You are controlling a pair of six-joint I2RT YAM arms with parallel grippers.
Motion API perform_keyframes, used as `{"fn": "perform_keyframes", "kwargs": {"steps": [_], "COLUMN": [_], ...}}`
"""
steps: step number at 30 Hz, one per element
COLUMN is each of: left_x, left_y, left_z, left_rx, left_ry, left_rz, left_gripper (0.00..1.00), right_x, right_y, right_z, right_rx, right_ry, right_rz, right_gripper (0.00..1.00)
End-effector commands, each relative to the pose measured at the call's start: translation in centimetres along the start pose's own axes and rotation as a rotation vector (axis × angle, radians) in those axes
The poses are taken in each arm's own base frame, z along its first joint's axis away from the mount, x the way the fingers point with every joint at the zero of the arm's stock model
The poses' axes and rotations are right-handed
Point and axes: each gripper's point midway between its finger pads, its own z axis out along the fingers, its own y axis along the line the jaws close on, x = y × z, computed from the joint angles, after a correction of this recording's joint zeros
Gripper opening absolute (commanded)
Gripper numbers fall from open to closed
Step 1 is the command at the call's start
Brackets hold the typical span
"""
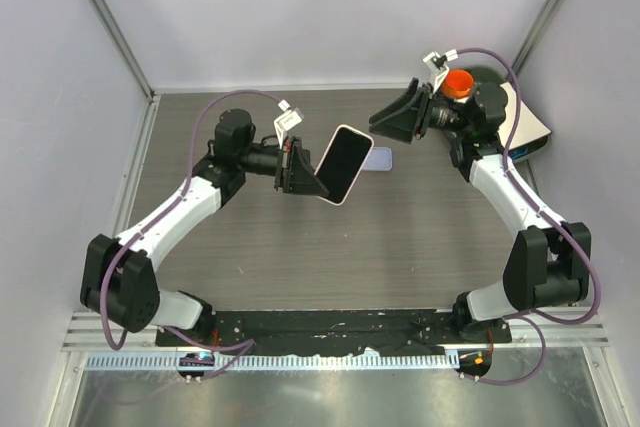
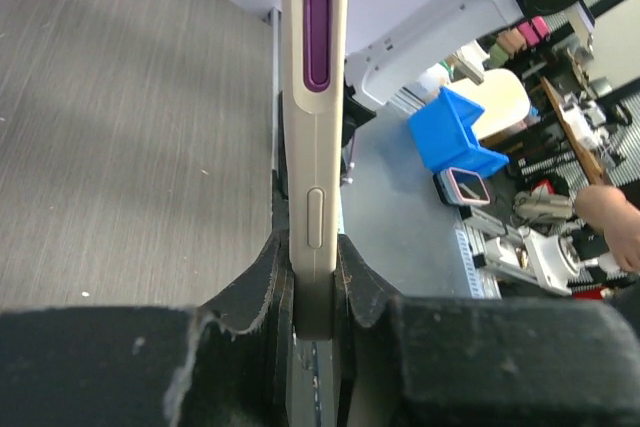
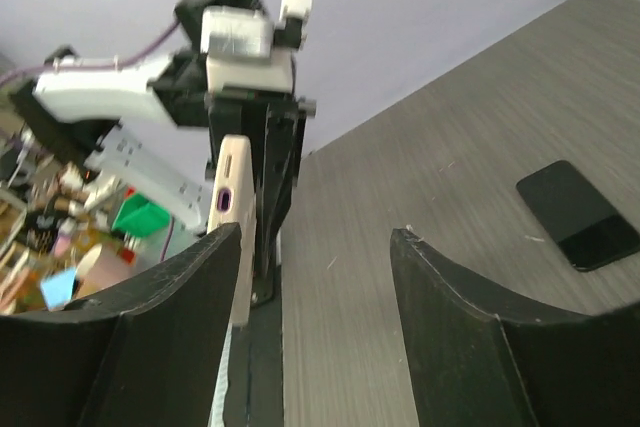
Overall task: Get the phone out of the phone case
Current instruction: Pick up the phone at the center of the board.
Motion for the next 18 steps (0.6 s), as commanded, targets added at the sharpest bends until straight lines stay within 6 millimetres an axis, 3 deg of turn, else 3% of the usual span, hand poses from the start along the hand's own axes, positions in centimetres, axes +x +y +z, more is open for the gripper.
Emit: {"fn": "perform_keyframes", "kwargs": {"steps": [1, 7, 14, 18], "left_x": [-0.7, 0.4, 2.5, 4.0], "left_y": [-3.8, -3.6, -1.6, -1.5], "left_z": [-1.6, -2.1, -2.6, -2.7], "left_rx": [0.077, 0.029, -0.056, -0.040], "left_ry": [0.064, 0.112, 0.161, 0.222], "left_rz": [0.192, 0.198, 0.203, 0.158], "left_gripper": [0.00, 0.00, 0.00, 0.00], "right_x": [1.5, 3.0, 1.3, 2.3], "right_y": [4.4, 5.1, 5.5, 5.9], "right_z": [-1.1, -1.0, -0.1, 0.8], "right_rx": [-0.175, -0.230, -0.223, -0.268], "right_ry": [0.151, 0.219, 0.172, 0.199], "right_rz": [-0.148, -0.082, -0.106, -0.114], "right_gripper": [0.67, 0.67, 0.67, 0.67]}}
